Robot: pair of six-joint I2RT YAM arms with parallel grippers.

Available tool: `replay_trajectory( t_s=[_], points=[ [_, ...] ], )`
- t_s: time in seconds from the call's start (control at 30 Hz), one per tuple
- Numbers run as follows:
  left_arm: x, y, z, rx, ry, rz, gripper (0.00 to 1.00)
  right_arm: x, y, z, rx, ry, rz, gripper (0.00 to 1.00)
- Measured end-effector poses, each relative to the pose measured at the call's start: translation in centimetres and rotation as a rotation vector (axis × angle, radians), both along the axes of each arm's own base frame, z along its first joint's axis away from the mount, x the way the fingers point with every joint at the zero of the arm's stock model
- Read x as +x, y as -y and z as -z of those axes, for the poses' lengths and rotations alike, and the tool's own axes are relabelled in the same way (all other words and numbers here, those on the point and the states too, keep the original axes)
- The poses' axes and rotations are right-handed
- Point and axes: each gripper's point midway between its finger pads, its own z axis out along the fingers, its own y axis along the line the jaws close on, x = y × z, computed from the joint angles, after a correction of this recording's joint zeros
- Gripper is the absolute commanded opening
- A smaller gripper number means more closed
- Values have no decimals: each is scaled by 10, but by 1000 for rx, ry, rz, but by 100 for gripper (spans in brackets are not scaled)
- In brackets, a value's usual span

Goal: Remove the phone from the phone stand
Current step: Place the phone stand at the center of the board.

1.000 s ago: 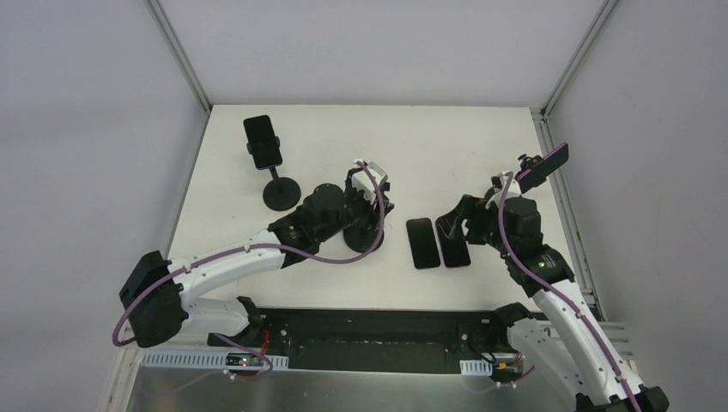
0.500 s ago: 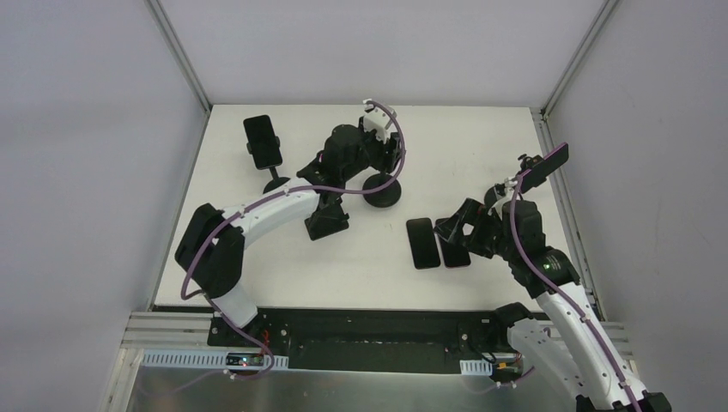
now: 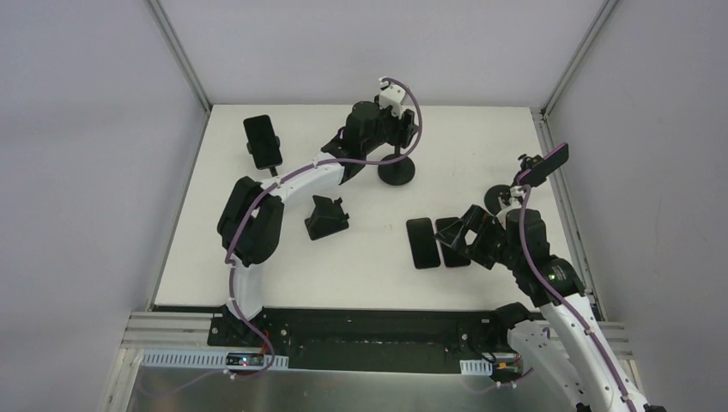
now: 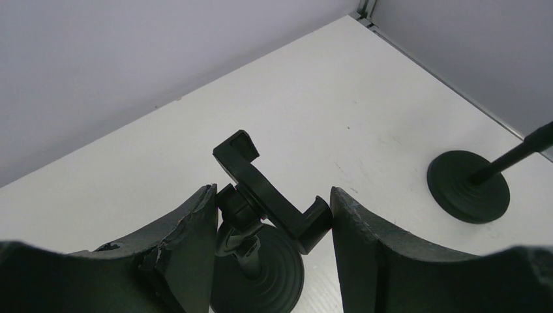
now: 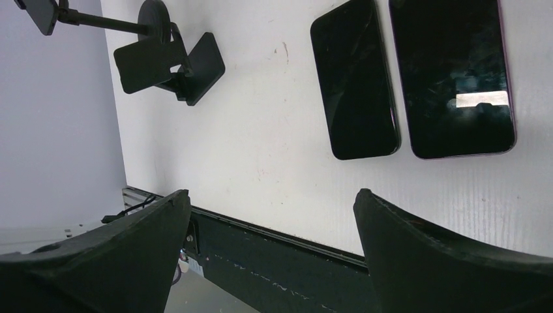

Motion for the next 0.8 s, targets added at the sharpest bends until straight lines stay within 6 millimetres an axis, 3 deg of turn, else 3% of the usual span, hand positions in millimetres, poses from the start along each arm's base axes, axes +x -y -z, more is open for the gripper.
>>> replay_trajectory(
  t_s=[0.23, 0.5, 0.57, 0.7, 0.73, 0.8],
  points=[
    [16, 1, -12, -16, 34, -12, 11, -2, 13, 6, -19, -12, 87, 99],
    [21, 6, 9, 4, 18, -5, 27, -7, 27, 19, -73, -68, 153, 100],
    [21, 6, 10, 4, 17, -2, 39, -7, 34, 21, -95, -81, 188, 99],
    [19, 7, 13, -1, 20, 6, 91, -7, 51, 18, -147, -90, 280, 99],
    [18, 6, 15, -3, 16, 5, 98, -6, 54, 16, -156, -85, 294, 99],
    [16, 3, 19, -2, 8, -2, 99, -6, 59, 11, -171, -74, 313, 99]
  ],
)
